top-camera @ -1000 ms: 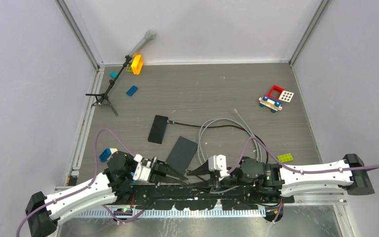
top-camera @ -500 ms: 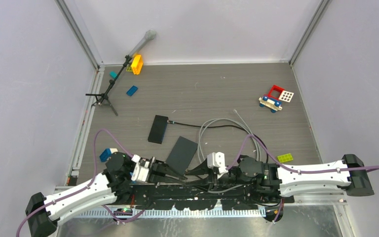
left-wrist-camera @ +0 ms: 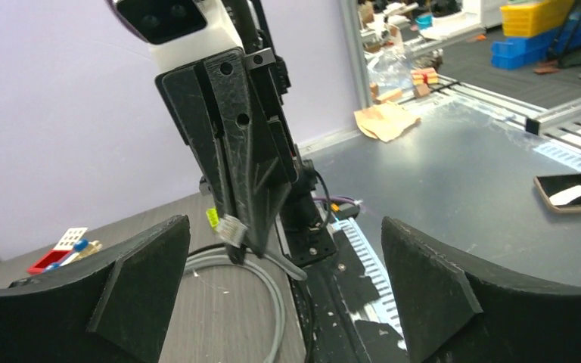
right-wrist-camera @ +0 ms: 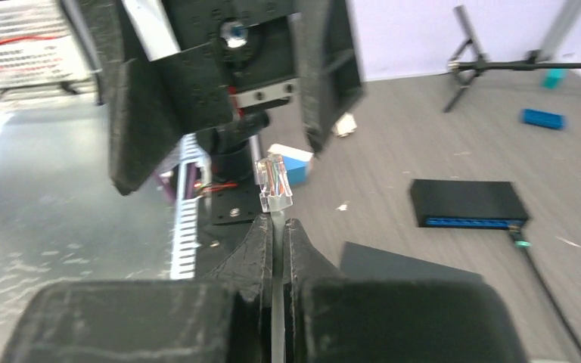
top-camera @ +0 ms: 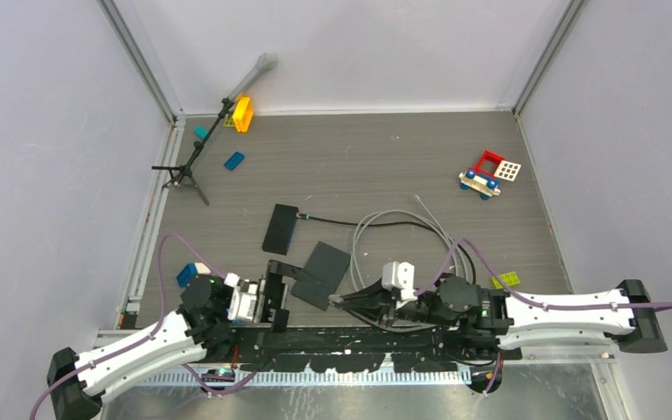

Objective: Insert the plug into the switch port
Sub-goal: Insert the connector into the switch port.

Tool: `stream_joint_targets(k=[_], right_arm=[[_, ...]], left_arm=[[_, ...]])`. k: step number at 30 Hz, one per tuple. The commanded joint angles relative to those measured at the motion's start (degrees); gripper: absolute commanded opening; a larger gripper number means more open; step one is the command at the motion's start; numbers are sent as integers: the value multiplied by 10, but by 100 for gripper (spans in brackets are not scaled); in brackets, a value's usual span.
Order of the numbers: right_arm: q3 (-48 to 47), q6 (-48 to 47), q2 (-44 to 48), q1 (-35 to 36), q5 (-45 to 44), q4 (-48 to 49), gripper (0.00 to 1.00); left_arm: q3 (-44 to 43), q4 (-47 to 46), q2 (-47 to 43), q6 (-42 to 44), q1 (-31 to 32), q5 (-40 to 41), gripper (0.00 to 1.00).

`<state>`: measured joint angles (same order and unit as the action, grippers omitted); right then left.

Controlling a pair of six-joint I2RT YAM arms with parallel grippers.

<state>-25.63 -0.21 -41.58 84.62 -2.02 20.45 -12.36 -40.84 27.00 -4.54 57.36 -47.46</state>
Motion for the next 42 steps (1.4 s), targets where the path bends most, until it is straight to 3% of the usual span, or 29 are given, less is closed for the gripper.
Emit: stream_joint_targets(k=[1, 11, 15, 24, 28, 32, 36, 42], right_arm=[[-7, -66, 57, -3, -126, -76, 0], [-15, -179, 67, -3, -250, -141, 1], [-14, -234, 45, -3, -275, -120, 0], [-2, -372, 5, -3, -260, -42, 1], [9, -414, 12, -2, -231, -11, 0], [15, -440, 18, -2, -216, 5, 0], [13, -451, 12, -2, -214, 8, 0], [8, -451, -13, -3, -212, 14, 1]], left_arm=[[10, 27, -48, -3, 2, 67, 100], [0, 115, -70, -57, 2, 228, 94], [-16, 121, -34, -68, 2, 240, 94], [2, 29, 15, -83, 2, 267, 91], [20, -13, 28, -82, 2, 300, 83], [32, -43, 39, -80, 2, 343, 76], [34, -69, 57, -78, 2, 363, 75], [21, -114, 104, -84, 2, 335, 74]])
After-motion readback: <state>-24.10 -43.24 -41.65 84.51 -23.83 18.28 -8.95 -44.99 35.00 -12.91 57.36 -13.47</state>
